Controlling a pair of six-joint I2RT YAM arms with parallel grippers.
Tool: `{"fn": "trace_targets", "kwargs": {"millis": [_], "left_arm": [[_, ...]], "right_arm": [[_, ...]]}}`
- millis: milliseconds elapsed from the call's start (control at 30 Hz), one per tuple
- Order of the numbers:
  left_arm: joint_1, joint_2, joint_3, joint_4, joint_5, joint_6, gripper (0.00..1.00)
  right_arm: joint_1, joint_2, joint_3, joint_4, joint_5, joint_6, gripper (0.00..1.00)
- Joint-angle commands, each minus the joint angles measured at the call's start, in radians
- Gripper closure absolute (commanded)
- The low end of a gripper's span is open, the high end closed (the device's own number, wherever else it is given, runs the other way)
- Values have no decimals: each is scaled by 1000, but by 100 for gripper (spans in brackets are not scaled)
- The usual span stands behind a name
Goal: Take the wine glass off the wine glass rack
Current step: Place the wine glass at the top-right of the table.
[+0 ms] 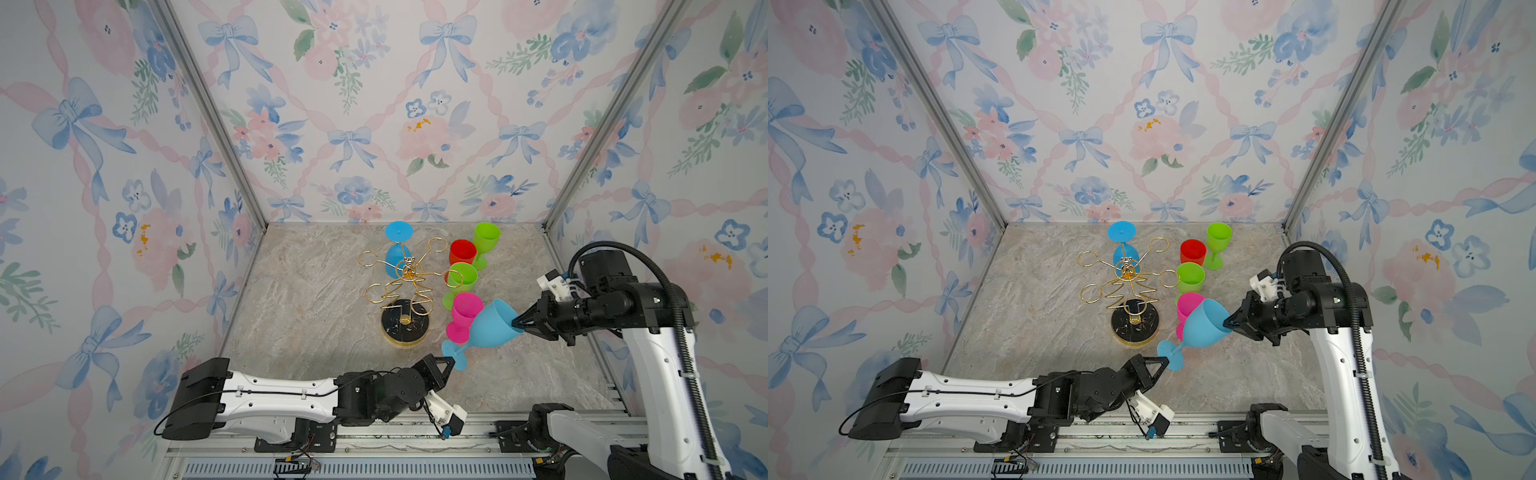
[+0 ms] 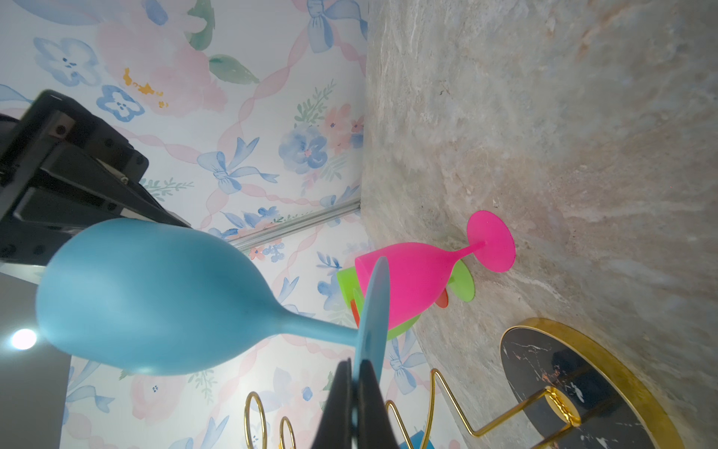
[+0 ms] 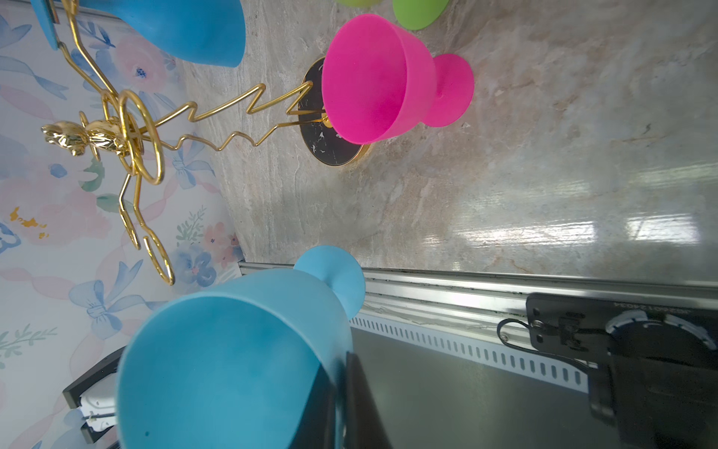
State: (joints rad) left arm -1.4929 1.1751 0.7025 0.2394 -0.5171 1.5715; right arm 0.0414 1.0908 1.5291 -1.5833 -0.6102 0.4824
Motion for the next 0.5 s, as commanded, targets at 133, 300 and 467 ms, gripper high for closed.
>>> {"fn": "trace_targets", "kwargs": {"millis": [133, 300, 467], "left_arm": [[-7, -21, -56, 53, -5, 38, 96], [-7, -36, -70, 54, -6, 36, 92], [-7, -60, -80, 52, 1, 37, 88]], "right_arm": [[14, 7, -14, -37, -31, 0, 98], [17, 12, -2, -50, -12, -17, 100], [22, 15, 15, -76, 23, -39, 100]]}}
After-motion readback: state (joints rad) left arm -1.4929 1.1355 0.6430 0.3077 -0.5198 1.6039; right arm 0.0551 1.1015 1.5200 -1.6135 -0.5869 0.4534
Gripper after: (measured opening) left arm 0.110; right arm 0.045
